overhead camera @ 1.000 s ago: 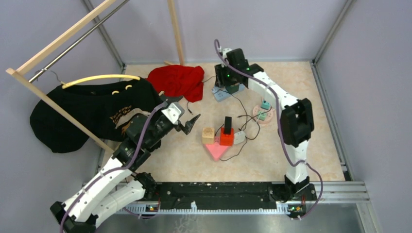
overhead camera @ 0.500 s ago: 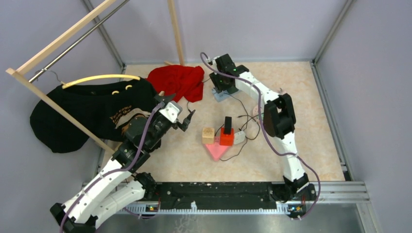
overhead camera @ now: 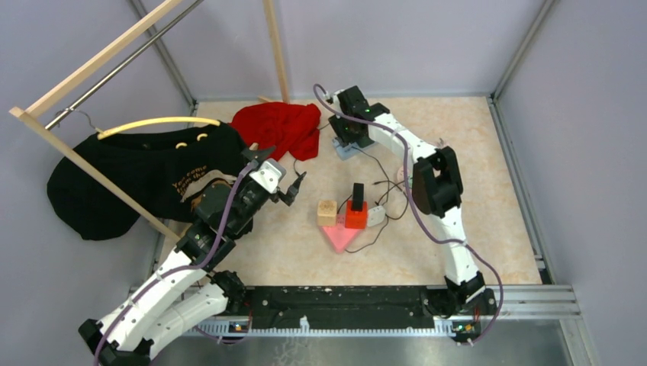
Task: Insert the plug
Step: Insert the plug into the socket.
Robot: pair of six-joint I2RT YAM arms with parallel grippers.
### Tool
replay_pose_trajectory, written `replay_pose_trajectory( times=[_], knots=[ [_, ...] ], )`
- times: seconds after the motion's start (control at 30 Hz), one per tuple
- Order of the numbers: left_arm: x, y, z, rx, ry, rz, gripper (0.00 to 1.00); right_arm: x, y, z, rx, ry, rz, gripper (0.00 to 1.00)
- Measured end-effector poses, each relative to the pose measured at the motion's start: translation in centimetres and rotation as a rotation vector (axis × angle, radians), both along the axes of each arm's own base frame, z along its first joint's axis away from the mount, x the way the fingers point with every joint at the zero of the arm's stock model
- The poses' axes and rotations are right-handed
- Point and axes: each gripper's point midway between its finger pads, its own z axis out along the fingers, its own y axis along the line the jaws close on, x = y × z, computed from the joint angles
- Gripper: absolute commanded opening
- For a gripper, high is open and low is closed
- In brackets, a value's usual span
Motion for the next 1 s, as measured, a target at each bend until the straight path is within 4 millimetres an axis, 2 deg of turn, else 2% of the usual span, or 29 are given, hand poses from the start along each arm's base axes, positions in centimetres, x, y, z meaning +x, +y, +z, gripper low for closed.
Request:
replay_pose_trajectory(
  times=[0.4,0.77,1.0],
  knots=[
    [0.0,0.0,0.0,-0.002,-0.002,0.000,0.99,0.5,0.4,-0.3,0.009,-0.008,0.000,0.25],
    [0.0,0.0,-0.1,0.002,-0.002,0.003,0.99,1.3,0.9,-0.9,0.036,-0.030,-0.017,0.20],
    [0.0,0.0,-0.1,0.002,-0.002,0.003,0.99,0.8,0.7,-0.9,0.077,-0.070,-0.033,0.19]
  ],
)
